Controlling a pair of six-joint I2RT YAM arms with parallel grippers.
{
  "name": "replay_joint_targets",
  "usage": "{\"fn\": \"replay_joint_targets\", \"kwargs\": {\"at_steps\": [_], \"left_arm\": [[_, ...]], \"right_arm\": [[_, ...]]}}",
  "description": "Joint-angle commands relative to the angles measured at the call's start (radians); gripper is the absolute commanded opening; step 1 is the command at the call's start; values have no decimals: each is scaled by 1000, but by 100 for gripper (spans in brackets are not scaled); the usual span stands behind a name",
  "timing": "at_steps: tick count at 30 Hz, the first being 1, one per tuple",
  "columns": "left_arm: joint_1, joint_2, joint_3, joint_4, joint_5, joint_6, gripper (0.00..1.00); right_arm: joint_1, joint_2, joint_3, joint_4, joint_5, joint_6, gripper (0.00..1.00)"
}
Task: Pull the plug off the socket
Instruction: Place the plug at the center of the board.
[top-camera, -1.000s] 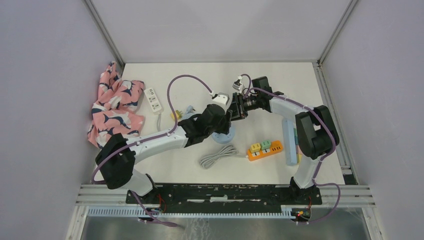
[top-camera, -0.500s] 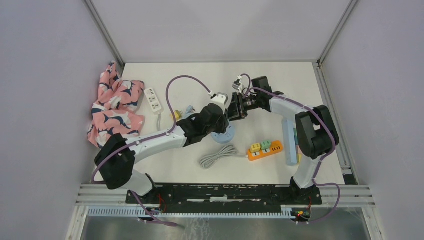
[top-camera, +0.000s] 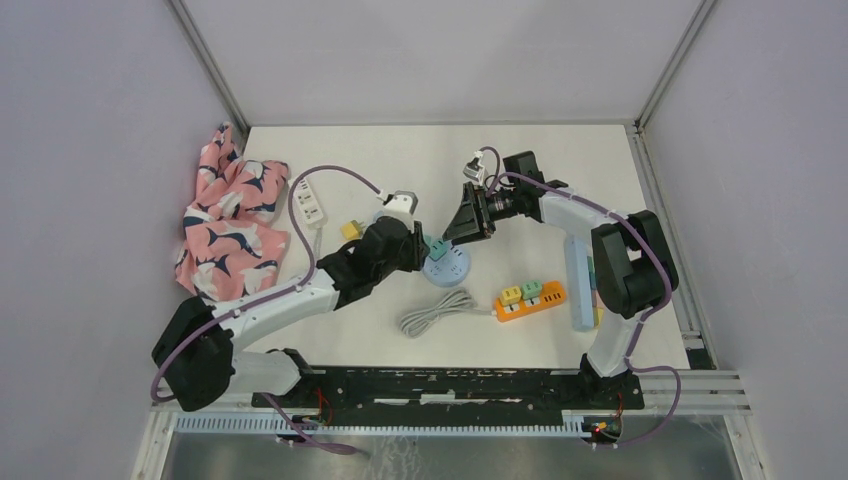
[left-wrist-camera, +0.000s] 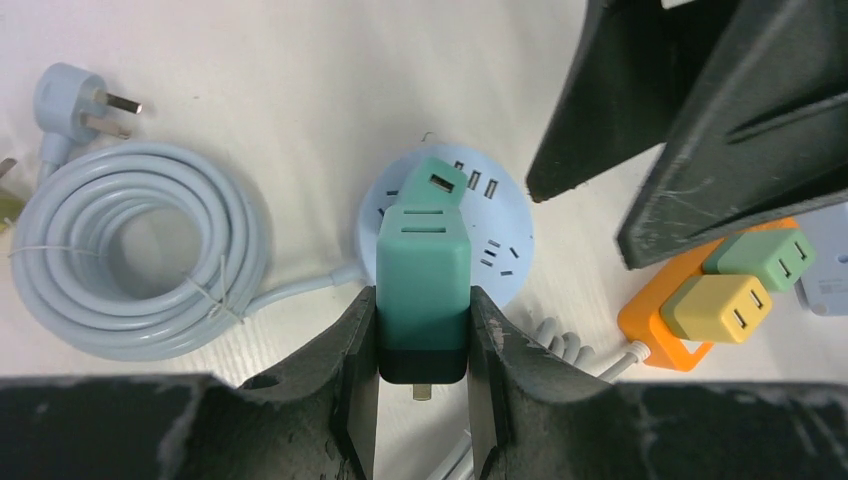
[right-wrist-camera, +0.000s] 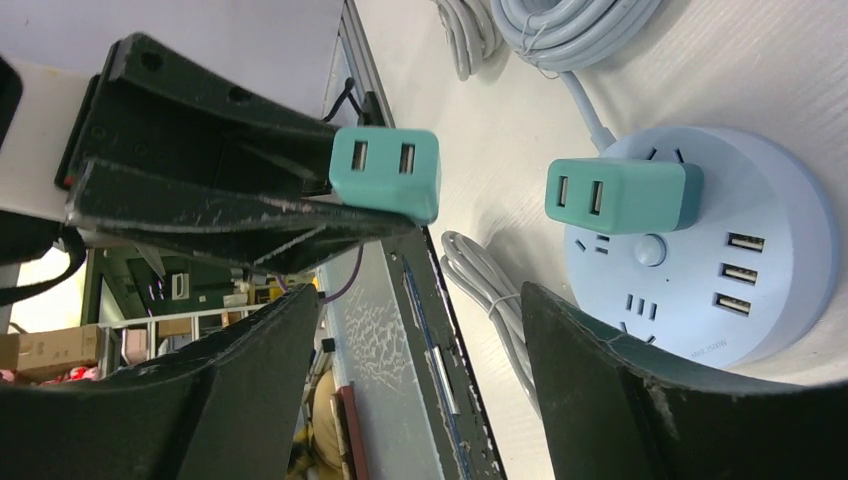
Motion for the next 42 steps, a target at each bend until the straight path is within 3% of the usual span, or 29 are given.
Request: {"fn": "replay_joint_targets", "kwargs": {"at_steps": [1,22,34,42], "left_arm": [[54,-66,-33,68,51,-60,3],[272,-218,-69,22,175,-42,3],[369,-230,-67,21,215,-26,3],[520,-190,-44,79,309,-60,3]], "right_arm": [[-7,-28,47,7,-55,-36,80],[-11,-28,56,-16,-74,-64,80],[-14,-24,61,-24,-77,-72,79],[-16,-25,63,-31,-76,-76,79]]}}
